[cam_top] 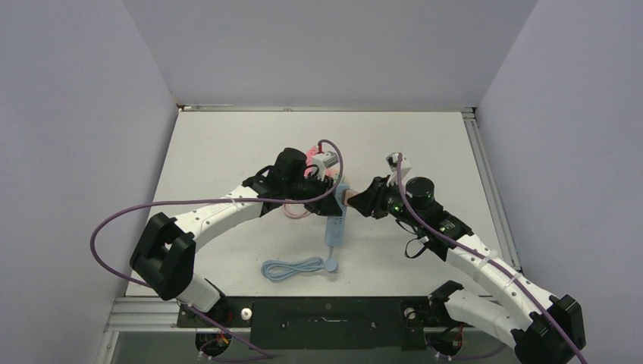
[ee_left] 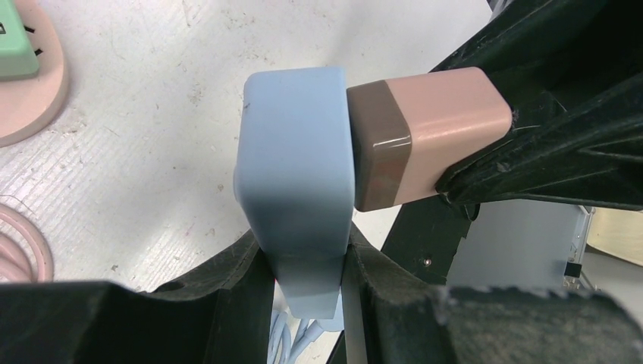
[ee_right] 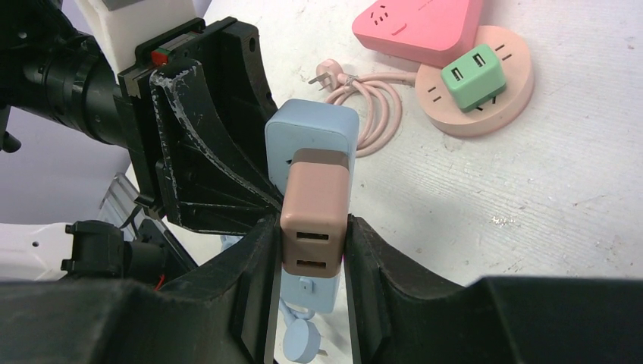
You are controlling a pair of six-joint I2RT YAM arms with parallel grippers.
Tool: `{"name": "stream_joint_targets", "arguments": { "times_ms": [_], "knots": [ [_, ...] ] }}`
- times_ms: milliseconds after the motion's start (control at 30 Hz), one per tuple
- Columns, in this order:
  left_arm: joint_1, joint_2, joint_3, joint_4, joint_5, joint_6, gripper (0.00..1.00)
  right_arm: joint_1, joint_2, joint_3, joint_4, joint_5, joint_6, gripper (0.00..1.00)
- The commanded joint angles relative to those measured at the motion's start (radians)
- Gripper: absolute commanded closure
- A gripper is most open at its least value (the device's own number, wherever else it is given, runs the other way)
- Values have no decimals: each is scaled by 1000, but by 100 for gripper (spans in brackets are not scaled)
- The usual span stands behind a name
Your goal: Pull the plug off the socket
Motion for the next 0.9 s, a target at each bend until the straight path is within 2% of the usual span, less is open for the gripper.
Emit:
{"name": "stream_joint_targets", "arguments": {
  "times_ms": [0, 100, 233, 467, 667, 767, 867],
  "knots": [
    [-15, -16, 76, 40, 2, 24, 100, 20, -17, 42, 22, 30, 18, 95],
    [-14, 0, 87, 3, -56, 20, 100, 69, 3, 75, -55, 157, 25, 95],
    [-13, 14, 99, -34, -110, 25, 100, 197, 43, 114, -84, 392, 56, 95],
    [-13, 26, 109, -60, -133, 37, 100, 266, 125, 145, -93, 494, 109, 95],
    [2, 29, 106, -47, -107, 55, 100, 265, 124, 144, -91, 461, 76, 95],
    [16, 36, 108, -38, -77, 51, 100, 242, 102, 126, -53, 360, 36, 95],
    [29, 44, 107, -22, -25, 54, 100, 173, 64, 72, 31, 189, 29, 95]
  ]
}}
